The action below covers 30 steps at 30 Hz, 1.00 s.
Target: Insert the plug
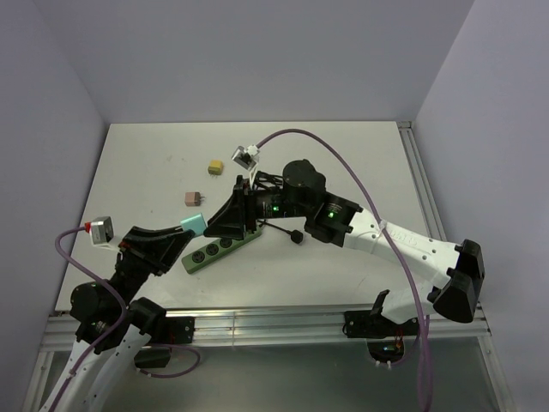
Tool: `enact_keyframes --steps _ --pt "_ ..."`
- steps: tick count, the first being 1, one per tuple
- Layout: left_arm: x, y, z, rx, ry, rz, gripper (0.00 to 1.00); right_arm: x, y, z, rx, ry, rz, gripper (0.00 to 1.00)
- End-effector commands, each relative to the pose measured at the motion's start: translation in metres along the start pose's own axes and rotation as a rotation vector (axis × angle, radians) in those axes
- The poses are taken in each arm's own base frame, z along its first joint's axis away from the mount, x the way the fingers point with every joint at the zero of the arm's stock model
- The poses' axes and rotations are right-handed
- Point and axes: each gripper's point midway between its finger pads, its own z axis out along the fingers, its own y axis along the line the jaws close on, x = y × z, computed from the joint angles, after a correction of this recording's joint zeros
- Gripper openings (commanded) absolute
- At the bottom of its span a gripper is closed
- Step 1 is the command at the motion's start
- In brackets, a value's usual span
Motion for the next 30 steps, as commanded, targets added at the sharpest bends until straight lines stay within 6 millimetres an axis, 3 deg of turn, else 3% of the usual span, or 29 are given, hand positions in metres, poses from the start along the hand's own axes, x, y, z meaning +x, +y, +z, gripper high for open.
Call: enact_keyframes --steps 1,14,26,29,30 --pt "-0.006 -0.022 -0.002 0.083 -0.017 0.0 0.01 -0.027 0.024 -0.003 -0.058 -0.097 -0.057 0.53" --pt "-0.005 -0.023 -0.002 0.103 -0.016 -0.017 0.01 -0.029 0.04 0.005 -0.162 -0.094 -0.033 0.45" --pt "-0.008 -0.029 -0.002 0.119 -0.024 -0.002 0.01 -0.02 0.035 0.015 -0.15 -0.06 -0.023 0.45" --pt "-0.005 -0.025 -0.002 0.096 -0.01 0.008 0.01 -0.018 0.04 0.015 -0.175 -0.052 -0.032 0.21" --pt "-0.006 -0.027 -0.003 0.093 -0.007 0.018 0.01 -0.017 0.039 0.015 -0.171 -0.048 -0.033 0.02"
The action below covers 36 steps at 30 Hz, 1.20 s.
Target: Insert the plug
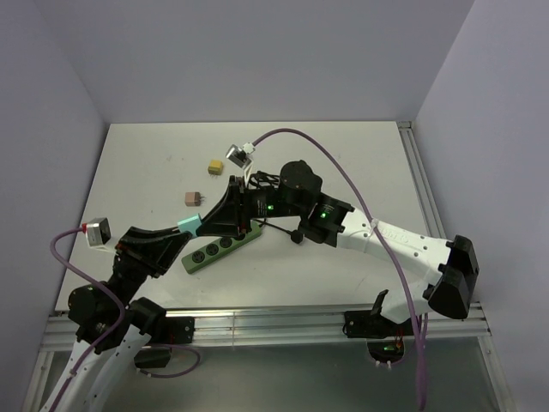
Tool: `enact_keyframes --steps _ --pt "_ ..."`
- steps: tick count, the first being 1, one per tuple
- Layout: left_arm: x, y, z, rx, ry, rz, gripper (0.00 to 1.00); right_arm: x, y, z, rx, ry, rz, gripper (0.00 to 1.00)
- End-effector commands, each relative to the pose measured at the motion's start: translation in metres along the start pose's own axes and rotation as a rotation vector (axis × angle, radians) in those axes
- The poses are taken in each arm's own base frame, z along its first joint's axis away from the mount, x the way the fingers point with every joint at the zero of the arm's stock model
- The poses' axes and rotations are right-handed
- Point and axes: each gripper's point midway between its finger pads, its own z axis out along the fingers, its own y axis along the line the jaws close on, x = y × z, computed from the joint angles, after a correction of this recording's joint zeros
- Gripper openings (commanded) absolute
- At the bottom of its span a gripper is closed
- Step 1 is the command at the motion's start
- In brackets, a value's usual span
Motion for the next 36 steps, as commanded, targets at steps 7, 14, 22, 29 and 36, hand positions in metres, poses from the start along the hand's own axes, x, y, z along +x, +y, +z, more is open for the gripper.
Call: enact_keyframes --steps 7,14,22,29,36 --pt "0.005 0.002 -0.008 -0.161 0.144 0.161 0.77 0.001 0.004 -0.009 0.054 0.038 -0.131 0.0" --pt "-0.013 -0.017 -0.023 -0.235 0.188 0.364 0.87 0.044 -0.012 -0.054 0.126 0.289 -0.243 0.0" --pt "0.062 -0.02 -0.01 0.014 0.7 0.308 0.7 0.076 0.02 -0.095 0.003 0.45 -0.303 0.0" --pt "0.077 -0.015 -0.008 0.117 0.786 0.319 0.76 0.1 0.013 -0.105 0.004 0.554 -0.241 0.0" --pt "0.09 -0.01 -0.008 0.161 0.854 0.23 0.71 0.097 0.01 -0.101 0.02 0.556 -0.233 0.0"
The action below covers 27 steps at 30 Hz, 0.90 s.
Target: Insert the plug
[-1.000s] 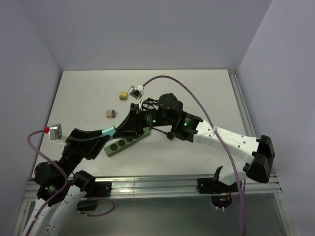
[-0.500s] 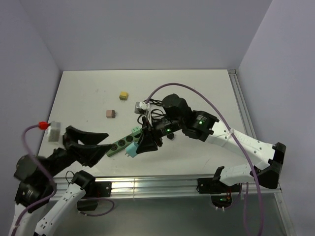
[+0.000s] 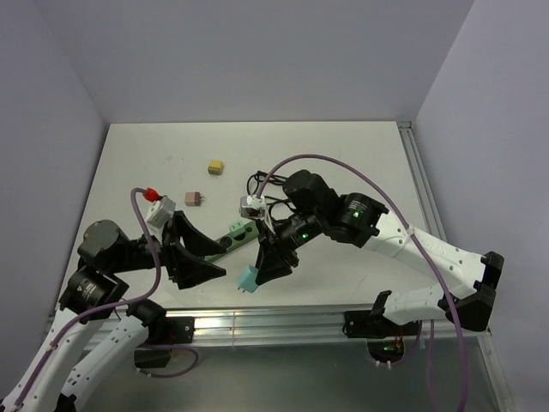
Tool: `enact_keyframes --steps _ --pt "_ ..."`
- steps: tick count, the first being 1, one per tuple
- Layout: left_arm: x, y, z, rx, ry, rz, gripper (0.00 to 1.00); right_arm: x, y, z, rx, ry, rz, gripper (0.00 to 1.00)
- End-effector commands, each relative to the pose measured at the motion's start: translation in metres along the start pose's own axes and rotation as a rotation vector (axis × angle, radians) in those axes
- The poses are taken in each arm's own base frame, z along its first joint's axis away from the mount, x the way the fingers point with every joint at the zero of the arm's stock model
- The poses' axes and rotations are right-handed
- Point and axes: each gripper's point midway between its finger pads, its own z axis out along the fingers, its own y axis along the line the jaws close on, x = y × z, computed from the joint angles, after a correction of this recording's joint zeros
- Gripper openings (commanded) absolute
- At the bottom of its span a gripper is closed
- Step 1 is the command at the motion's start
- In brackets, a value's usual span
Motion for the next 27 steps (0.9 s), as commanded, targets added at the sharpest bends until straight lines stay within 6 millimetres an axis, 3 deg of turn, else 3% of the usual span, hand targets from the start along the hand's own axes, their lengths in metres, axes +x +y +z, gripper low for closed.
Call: enact_keyframes --steps 1,11,20,23,27 --pt "0.003 -0.011 0.004 0.107 0.035 0.011 0.68 -0.016 0.005 -0.004 -0.002 -0.028 -0.047 0.0" --pt "0.009 0.012 0.012 0.039 0.038 -0.06 0.67 -0.041 0.004 0.003 -0.016 -0.1 -0.024 0.0" --pt "0.015 0.017 0.017 0.032 0.061 -0.083 0.68 -0.061 -0.008 0.012 0.016 -0.126 0.001 0.0" --pt "0.019 0.02 0.018 0.019 0.073 -0.088 0.61 -0.066 -0.008 0.013 0.012 -0.138 -0.003 0.0" --pt "0.022 0.021 0.016 0.009 0.077 -0.095 0.38 -0.068 -0.007 0.012 0.014 -0.144 -0.003 0.0"
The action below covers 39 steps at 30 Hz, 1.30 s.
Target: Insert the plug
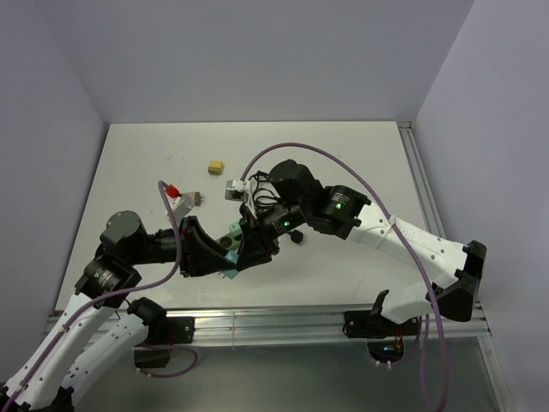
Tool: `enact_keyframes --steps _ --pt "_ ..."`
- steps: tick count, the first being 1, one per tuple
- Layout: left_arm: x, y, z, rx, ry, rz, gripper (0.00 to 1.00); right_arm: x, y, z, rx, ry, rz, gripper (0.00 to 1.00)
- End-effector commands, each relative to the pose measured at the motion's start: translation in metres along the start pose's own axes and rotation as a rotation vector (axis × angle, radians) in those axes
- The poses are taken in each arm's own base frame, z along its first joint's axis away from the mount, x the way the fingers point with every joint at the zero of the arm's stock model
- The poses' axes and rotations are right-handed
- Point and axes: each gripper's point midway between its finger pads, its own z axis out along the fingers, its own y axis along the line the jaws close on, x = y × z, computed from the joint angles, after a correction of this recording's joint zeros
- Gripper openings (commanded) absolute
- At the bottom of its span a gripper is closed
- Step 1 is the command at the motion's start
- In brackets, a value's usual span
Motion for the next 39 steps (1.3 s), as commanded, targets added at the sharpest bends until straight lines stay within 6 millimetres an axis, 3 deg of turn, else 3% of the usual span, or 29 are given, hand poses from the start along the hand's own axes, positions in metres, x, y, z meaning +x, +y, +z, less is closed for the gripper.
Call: enact_keyframes --steps 1,3,4,6,8,9,11,12,13,14,15,19,28,35,39 --pt "-0.001 0.001 0.0 -0.006 -0.006 0.022 0.23 -0.029 0.016 -0.007 -0.023 -0.08 -0.064 0.0" --pt "0.001 0.002 0.0 -0.008 0.0 0.018 0.0 -0.03 0.016 -0.007 -0.022 -0.089 -0.069 0.0" --pt "-0.002 0.004 0.0 -0.028 -0.014 0.018 0.0 -0.032 0.014 -0.007 -0.002 -0.098 -0.066 0.0" --pt "-0.009 0.006 -0.001 -0.06 -0.061 0.016 0.0 -0.03 0.009 -0.01 0.035 -0.112 -0.057 0.32" --pt "-0.015 0.002 -0.005 -0.068 -0.109 0.033 0.0 -0.034 -0.003 -0.014 0.116 -0.167 -0.047 0.54" --pt "-0.02 0.002 -0.007 -0.082 -0.142 0.036 0.0 -0.022 -0.012 -0.012 0.149 -0.169 -0.019 0.57" --pt "-0.039 -0.001 -0.015 -0.12 -0.265 0.041 0.0 -0.038 -0.008 -0.027 0.19 -0.313 -0.031 0.63" --pt "-0.045 -0.003 -0.018 -0.126 -0.309 0.041 0.01 -0.024 -0.016 -0.022 0.196 -0.326 -0.001 0.64" --pt "-0.046 -0.002 -0.019 -0.123 -0.348 -0.001 0.0 -0.03 -0.004 -0.031 0.167 -0.402 0.023 0.64" --pt "-0.06 -0.012 -0.026 -0.103 -0.44 0.033 0.0 -0.043 0.004 -0.035 0.128 -0.489 -0.01 0.67" --pt "-0.066 -0.017 -0.029 -0.082 -0.486 0.011 0.0 -0.038 0.002 -0.034 0.116 -0.525 0.002 0.67" --pt "-0.075 -0.02 -0.038 -0.053 -0.601 -0.022 0.0 -0.056 0.009 -0.032 0.049 -0.651 0.031 0.67" --pt "-0.088 -0.026 -0.061 -0.032 -0.774 -0.065 0.0 -0.087 0.01 -0.014 0.001 -0.714 0.049 0.62" --pt "-0.088 -0.025 -0.062 -0.031 -0.791 -0.064 0.0 -0.104 0.023 -0.01 -0.08 -0.763 0.032 0.57" --pt "-0.088 -0.025 -0.064 -0.034 -0.798 -0.057 0.0 -0.103 0.032 -0.011 -0.108 -0.771 0.006 0.53"
